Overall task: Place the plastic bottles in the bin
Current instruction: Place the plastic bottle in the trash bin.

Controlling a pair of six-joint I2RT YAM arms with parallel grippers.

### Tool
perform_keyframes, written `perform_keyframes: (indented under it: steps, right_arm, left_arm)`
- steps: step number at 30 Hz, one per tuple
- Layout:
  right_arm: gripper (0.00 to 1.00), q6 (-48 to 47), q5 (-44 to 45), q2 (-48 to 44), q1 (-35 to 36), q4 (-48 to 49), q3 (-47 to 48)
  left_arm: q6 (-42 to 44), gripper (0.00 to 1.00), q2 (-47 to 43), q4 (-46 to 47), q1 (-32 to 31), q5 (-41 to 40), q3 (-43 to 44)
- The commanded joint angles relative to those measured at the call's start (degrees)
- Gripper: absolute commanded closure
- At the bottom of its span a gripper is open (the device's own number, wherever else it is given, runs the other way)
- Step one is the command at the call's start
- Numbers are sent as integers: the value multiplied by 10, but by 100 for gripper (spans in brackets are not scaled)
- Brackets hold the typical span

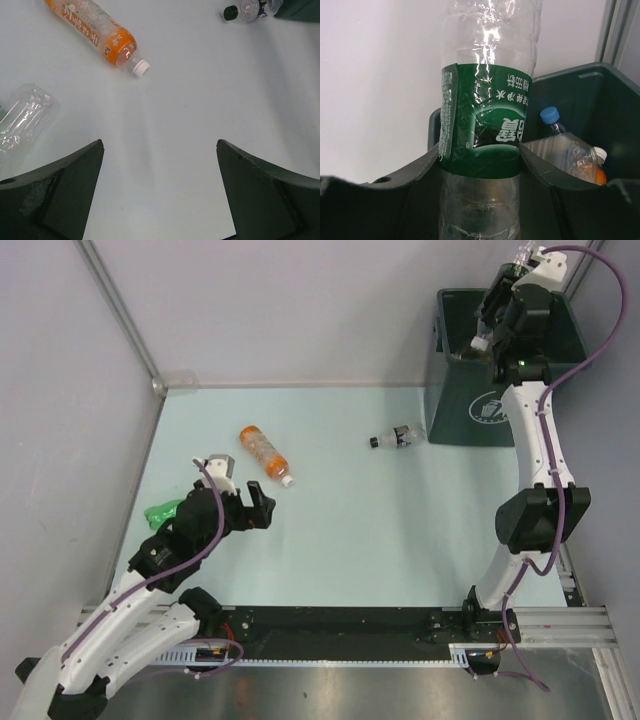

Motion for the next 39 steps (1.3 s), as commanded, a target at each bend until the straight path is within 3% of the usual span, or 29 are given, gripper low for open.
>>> perform_keyframes:
  steps: [1,5,9,14,22,30,39]
  right_arm:
    - [63,-6,-17,44,-4,29,62]
    - [51,-8,1,85,-4,24,86]
    - [20,-5,12,87,-3,40,68]
    - [1,-2,16,58,-1,56,36]
    - [0,15,12,-14,-2,42,19]
    - [0,54,-70,-122,6,9,-58]
    - [0,40,-107,-238,94,-50,-185]
  left_arm:
    - [3,0,5,17,4,-1,-2]
    - [3,0,5,14,5,-3,-1]
    - [2,0,5,14,5,-5,-1]
    - [3,0,8,14,7,-5,1]
    - [3,0,6,14,10,-1,1]
    - [-2,0,6,11,10,-5,1]
    - [-9,0,17,-7,11,-21,7]
